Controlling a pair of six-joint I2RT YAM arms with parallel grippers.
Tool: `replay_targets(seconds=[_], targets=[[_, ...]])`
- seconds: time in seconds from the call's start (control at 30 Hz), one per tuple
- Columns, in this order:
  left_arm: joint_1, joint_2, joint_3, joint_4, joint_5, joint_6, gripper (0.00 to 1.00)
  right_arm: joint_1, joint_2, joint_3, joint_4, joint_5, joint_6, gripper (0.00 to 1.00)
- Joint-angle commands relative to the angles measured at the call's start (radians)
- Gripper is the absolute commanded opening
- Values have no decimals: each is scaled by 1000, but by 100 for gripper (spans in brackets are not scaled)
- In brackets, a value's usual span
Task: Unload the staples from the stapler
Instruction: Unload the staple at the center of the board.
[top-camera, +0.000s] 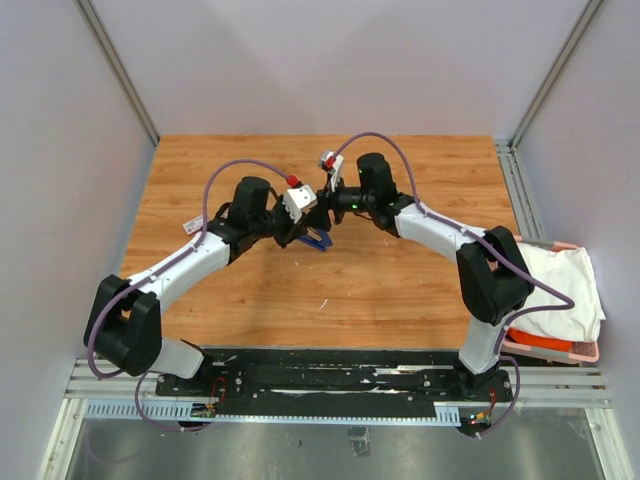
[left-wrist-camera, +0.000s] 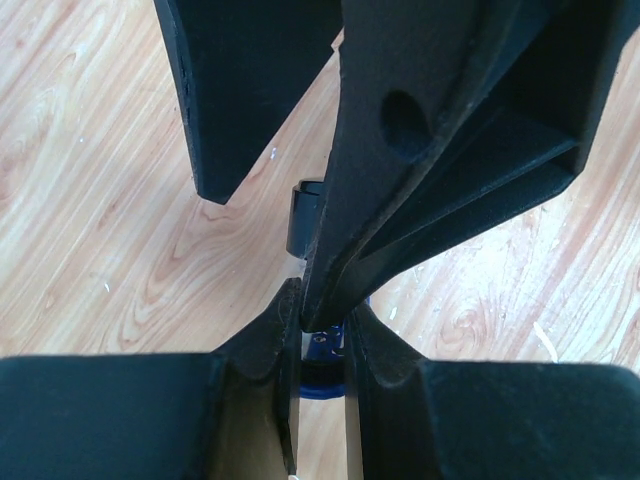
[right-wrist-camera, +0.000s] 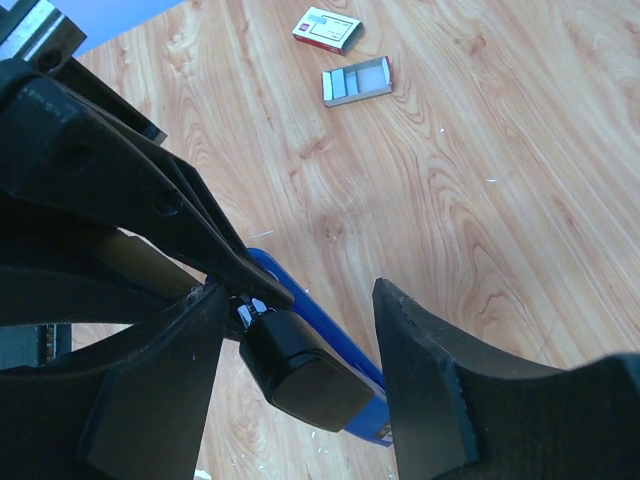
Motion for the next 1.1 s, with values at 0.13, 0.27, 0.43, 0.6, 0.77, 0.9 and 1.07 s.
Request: replay_targets(seconds=[0.13,0.27,0.43,0.6,0.77,0.9,1.07], targets=[[-28,-1,31,77,28,-7,0,27,-29,-2,-89,136,-94,61],[-28,7,30,74,3,-10,0,31,-61,-25,-134,221,-150,61],[-28,11,28,78,3,-14,0,32,-80,-64,-138,292,-174,53],[-29,4,10,87,-5,5,0,20,-88,-77,-147,335,-183,37],[-28,-15,-23,103,-26,39,0,-22,-94,-88,-144,317,-151,30],[-23,-31,-50,120,-36,71,0,-68,-100,-119,-138,339,-135,31],[-16,-37,-64,115,-37,101,0,-117,-113,-160,-135,382,-129,35]])
